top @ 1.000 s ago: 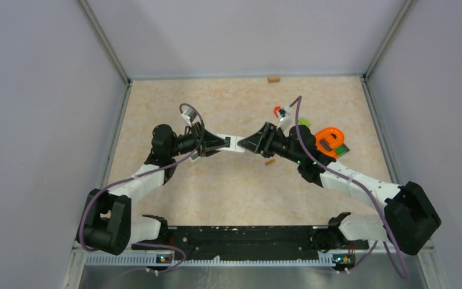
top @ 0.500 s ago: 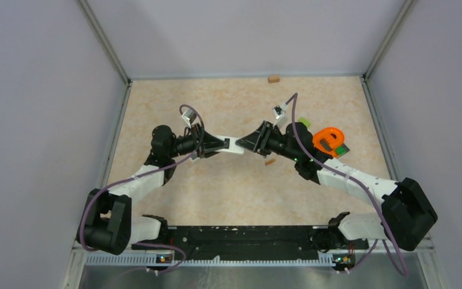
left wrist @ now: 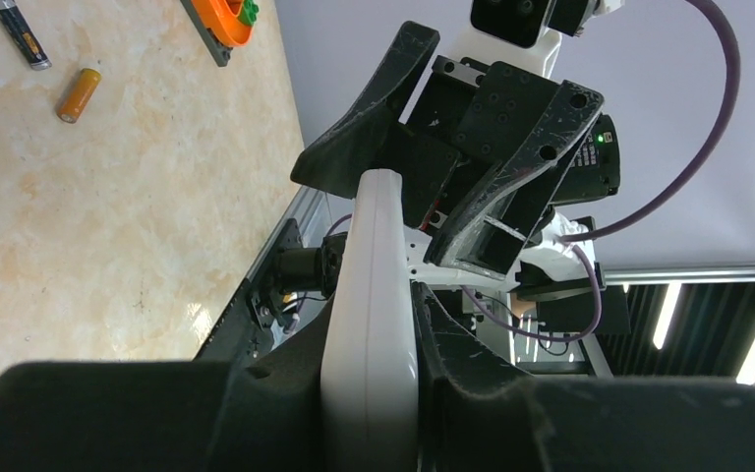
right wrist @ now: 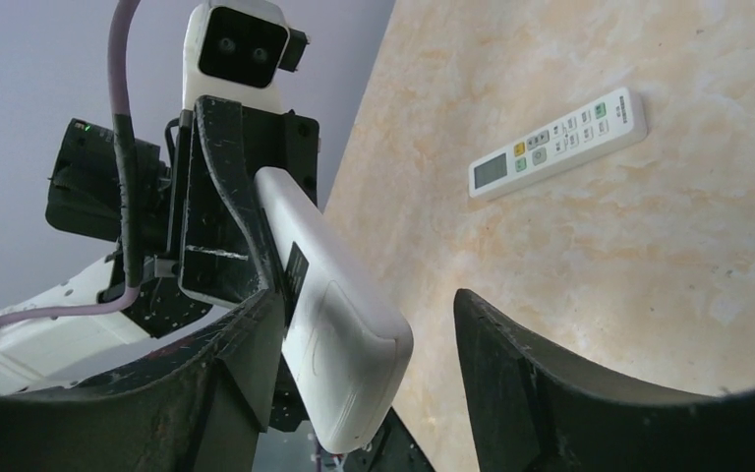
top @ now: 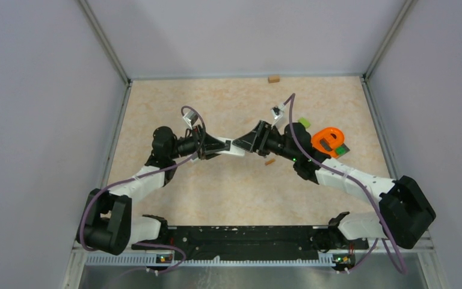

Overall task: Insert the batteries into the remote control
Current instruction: Load the battery cover into the remote control.

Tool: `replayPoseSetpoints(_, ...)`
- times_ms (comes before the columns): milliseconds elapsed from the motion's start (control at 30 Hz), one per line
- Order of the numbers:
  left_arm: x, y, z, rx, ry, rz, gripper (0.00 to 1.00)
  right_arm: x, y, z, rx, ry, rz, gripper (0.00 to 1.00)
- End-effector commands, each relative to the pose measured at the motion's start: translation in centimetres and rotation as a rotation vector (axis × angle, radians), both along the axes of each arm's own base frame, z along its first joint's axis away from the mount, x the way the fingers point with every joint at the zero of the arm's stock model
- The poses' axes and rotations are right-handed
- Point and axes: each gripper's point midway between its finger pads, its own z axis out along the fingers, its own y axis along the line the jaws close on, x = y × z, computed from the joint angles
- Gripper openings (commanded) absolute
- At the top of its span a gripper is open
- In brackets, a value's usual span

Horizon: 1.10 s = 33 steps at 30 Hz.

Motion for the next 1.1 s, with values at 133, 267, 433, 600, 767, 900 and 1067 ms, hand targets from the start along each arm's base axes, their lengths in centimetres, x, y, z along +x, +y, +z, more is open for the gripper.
replayPoseSetpoints(133,0.0,0.0,2.4,-0.033,-0.117,0.005,0.0,-0.6,-0.6,5.0,0.083,-0.153,-0.003,0.76)
replayPoseSetpoints(267,0.0,0.1,2.7,-0.038,-0.12,0.006,0.0,-1.0,-1.1,5.0,0.1,-0.141,-0.002,0.77)
replayPoseSetpoints(433,-0.2,0.2,3.4,-0.06,-0.125,0.001,0.0,-1.1,-0.9,4.1,0.108,-0.12,0.017,0.57)
replayPoseSetpoints(600,-0.3,0.2,3.8,-0.073,-0.131,0.001,0.0,-1.0,-0.9,3.3,0.108,-0.107,0.018,0.53)
replayPoseSetpoints(767,-0.3,0.3,4.1,-0.08,-0.131,0.004,0.0,-1.0,-1.4,2.8,0.116,-0.072,-0.001,0.5)
replayPoseSetpoints(900,-0.5,0.3,4.4,-0.092,-0.135,-0.003,0.0,-1.0,-2.0,2.7,0.176,-0.039,0.006,0.44)
replayPoseSetpoints(1067,-0.9,0.3,4.8,-0.103,-0.137,-0.019,0.0,-1.0,-1.5,2.4,0.183,-0.032,0.037,0.35)
